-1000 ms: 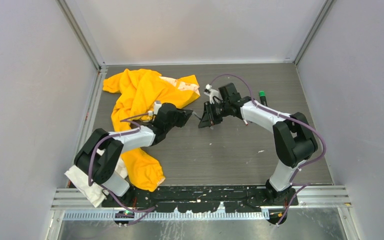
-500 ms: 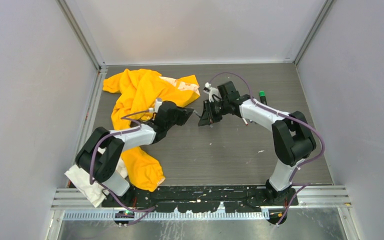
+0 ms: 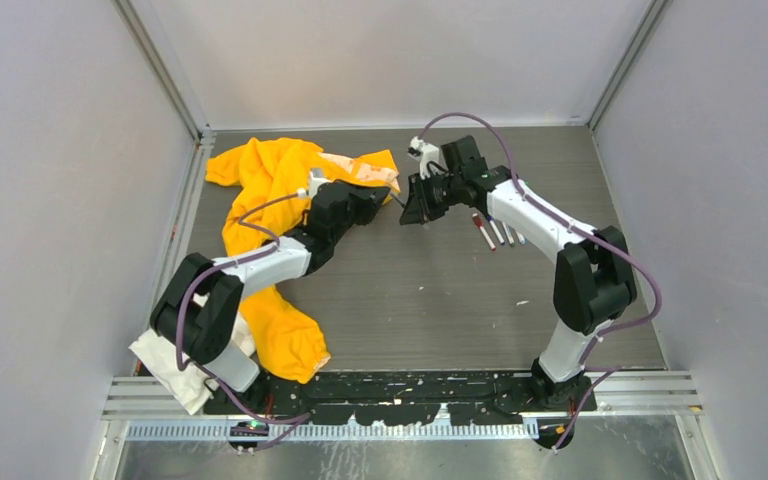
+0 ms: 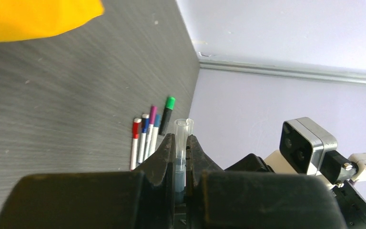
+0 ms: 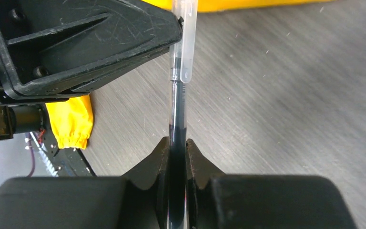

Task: Insert the pens into the pen caps
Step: Insert the pen cap onto the pen, then press the pen cap onto the pen.

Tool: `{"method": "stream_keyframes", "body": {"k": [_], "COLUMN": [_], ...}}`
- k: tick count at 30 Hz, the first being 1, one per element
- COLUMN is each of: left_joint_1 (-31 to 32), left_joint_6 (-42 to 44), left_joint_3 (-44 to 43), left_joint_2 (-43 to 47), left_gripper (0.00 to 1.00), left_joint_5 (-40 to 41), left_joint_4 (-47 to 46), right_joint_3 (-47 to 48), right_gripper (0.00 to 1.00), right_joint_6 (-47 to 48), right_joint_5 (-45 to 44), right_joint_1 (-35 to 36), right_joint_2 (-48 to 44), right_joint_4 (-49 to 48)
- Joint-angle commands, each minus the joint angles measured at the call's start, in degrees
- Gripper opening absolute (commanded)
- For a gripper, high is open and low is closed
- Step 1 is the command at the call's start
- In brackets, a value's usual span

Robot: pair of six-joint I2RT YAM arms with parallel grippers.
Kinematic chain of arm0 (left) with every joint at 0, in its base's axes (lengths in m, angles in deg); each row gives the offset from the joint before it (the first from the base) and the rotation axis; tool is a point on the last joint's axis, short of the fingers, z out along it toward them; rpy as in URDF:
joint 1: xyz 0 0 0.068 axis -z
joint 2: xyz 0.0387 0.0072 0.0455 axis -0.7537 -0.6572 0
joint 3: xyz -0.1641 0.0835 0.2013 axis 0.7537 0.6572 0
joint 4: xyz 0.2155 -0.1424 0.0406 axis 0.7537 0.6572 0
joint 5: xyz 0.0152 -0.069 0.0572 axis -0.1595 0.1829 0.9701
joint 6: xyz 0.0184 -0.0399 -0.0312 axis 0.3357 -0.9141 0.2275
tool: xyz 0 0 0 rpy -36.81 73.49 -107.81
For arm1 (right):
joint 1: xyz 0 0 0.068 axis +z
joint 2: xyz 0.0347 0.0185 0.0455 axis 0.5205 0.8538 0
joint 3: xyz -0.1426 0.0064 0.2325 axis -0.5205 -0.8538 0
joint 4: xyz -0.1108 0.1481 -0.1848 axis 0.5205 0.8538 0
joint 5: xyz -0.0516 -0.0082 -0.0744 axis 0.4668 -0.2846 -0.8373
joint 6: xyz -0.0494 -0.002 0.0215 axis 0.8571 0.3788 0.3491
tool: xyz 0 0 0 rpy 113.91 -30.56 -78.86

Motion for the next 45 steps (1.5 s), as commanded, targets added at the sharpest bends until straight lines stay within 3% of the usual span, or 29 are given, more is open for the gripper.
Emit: {"method": "stream_keyframes", "body": {"k": [1, 16, 29, 31, 34, 37, 40, 45], "left_joint_1": [2.08, 2.24, 2.28, 2.20, 1.62, -1.10, -5.72, -10.15], "left_joint_6": [6.51, 22.49, 30.11, 32.31, 37.14, 41.99, 42.00, 33.61], "left_joint_3": [-5.04, -15.88, -17.79, -16.91, -13.92, -9.57, -8.53, -15.31], "left_joint_2": [4.11, 11.70, 18.31, 20.11, 23.74, 27.80, 28.21, 21.00], "left_gripper": [0.01, 0.01, 0.12, 0.22, 0.46, 0.70, 0.80, 0.91], "left_joint_5": [-8.03, -12.15, -11.28, -10.74, -10.67, -15.13, -25.01, -40.78], "left_joint_4": [-6.80, 0.47, 7.48, 8.14, 6.54, -1.79, -7.66, -14.83], "right_joint_3": [2.57, 3.10, -0.46, -1.52, -3.07, -5.15, -7.27, -9.33], "right_gripper": [0.01, 0.01, 0.01, 0.01, 0.01, 0.01, 0.01, 0.01], "right_joint_6": [4.02, -10.99, -17.18, -18.10, -20.24, -21.70, -25.03, -31.81], "right_joint_5": [1.42, 3.80, 5.21, 5.85, 9.38, 15.71, 20.14, 24.45], "right_joint_1": [0.41, 0.07, -1.42, -1.83, -2.84, -3.83, -4.37, -4.42], "right_joint_2": [-6.81, -12.38, -14.88, -15.23, -15.73, -16.30, -16.77, -17.43], "right_joint_4": [-12.88, -37.27, -46.33, -48.16, -52.28, -56.74, -61.10, -65.76]}}
